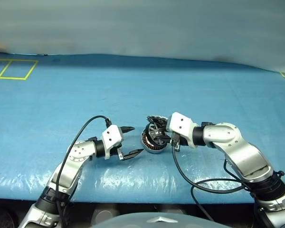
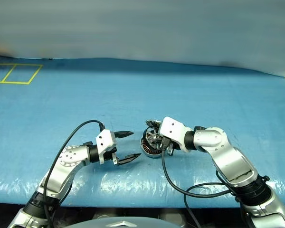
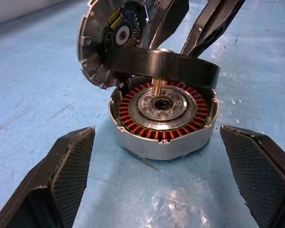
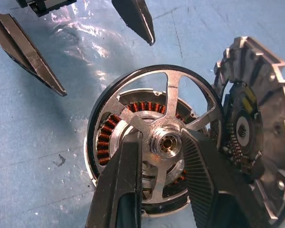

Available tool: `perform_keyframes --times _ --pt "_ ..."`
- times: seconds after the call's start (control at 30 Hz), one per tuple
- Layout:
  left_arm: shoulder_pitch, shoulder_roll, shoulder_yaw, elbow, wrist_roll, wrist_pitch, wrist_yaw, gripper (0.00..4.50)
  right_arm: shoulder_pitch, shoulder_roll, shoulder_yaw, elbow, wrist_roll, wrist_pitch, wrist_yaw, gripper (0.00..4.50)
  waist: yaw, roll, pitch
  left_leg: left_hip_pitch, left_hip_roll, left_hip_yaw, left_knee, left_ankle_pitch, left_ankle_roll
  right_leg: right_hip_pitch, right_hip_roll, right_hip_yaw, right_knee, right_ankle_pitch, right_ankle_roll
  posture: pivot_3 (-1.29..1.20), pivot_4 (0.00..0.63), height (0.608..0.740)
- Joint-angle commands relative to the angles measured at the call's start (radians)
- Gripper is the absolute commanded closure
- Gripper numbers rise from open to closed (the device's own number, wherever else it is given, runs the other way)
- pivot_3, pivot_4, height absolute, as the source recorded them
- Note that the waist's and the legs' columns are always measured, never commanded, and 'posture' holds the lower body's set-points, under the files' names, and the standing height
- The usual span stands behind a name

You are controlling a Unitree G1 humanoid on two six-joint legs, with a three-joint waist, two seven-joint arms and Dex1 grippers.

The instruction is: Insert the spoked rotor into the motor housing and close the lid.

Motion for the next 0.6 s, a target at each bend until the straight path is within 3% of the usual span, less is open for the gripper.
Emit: perform_keyframes --times 0.03,0.3,0.6 --pt "-0.007 -0.005 0.007 -0.006 -0.009 -0.024 -0.002 0.00 -0.003 -0.011 -0.018 -0.018 -0.012 -0.029 -0.012 3.59 0.000 0.000 0.000 0.000 0.000 0.000 0.000 0.000 0.000 0.000 0.000 0.000 0.000 0.000 0.000 0.00 0.150 0.740" --pt "-0.003 -0.012 -0.002 0.000 -0.002 -0.034 0.003 0.00 0.047 0.021 -0.107 -0.059 0.073 0.011 -0.034 3.59 0.003 0.000 0.000 0.000 0.000 0.000 0.000 0.000 0.000 0.000 0.000 0.000 0.000 0.000 0.000 0.00 0.150 0.740" --pt "-0.010 -0.008 -0.003 0.011 0.005 -0.041 -0.005 0.00 0.113 -0.003 -0.096 -0.042 0.028 -0.018 -0.086 3.59 0.004 0.000 0.000 0.000 0.000 0.000 0.001 0.000 0.000 0.001 0.000 0.000 0.000 -0.001 -0.001 0.00 0.150 0.740"
